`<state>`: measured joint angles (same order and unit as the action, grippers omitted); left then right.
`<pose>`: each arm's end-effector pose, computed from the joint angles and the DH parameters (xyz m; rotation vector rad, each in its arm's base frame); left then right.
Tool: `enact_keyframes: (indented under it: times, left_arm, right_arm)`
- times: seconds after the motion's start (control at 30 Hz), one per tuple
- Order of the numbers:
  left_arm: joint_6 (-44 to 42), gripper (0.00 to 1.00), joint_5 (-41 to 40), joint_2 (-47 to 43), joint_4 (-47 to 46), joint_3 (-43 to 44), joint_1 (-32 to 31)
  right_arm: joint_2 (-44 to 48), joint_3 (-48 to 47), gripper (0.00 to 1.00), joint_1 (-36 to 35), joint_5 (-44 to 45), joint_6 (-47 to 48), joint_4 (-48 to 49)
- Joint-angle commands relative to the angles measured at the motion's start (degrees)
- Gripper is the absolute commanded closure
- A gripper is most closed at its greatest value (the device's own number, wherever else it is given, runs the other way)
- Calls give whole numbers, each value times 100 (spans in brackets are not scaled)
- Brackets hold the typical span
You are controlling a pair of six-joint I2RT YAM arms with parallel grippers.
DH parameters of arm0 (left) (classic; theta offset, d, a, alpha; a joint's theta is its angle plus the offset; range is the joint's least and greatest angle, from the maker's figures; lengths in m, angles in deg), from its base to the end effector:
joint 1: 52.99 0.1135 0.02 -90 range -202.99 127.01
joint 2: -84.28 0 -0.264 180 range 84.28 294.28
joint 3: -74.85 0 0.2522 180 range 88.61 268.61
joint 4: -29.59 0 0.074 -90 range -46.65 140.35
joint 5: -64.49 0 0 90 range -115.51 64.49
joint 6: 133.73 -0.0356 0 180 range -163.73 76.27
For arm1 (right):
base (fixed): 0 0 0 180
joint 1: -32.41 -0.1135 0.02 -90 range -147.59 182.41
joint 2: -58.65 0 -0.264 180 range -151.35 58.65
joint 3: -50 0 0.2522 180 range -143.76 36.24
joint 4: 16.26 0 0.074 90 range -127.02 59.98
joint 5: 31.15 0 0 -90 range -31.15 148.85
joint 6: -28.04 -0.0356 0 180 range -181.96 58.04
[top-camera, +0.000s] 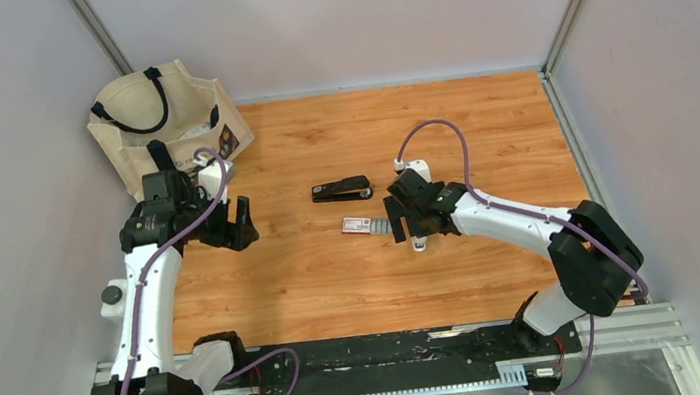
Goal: Unload the staples from the stapler
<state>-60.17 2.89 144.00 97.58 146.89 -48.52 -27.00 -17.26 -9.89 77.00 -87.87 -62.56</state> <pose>0.1934 -0.0019 0.3083 0.4422 2.3969 -0.4685 0.2186 0.1839 0.1997 -0.2786 2.5893 -0.0165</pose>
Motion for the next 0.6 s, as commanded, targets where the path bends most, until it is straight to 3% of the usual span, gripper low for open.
enact_keyframes:
  times: [0.0,0.3,0.4,0.53,0.57]
  left_arm:
    - [-131,12,25,-5,-36,43,-25]
    - [-148,12,-71,-5,-89,-45,-25]
    - [-201,12,-116,-13,-71,-28,-25]
    - [-210,12,-212,4,-80,-27,-34]
    - [-210,11,-247,13,-71,-10,-34]
  right_arm:
    - [-49,-126,11,3,-110,-19,169]
    - [-75,-135,26,-6,-321,-81,98]
    - [-92,-170,36,-6,-347,-63,81]
    - [-189,-249,59,-6,-444,-72,19]
    - [-215,-267,60,-6,-462,-63,2]
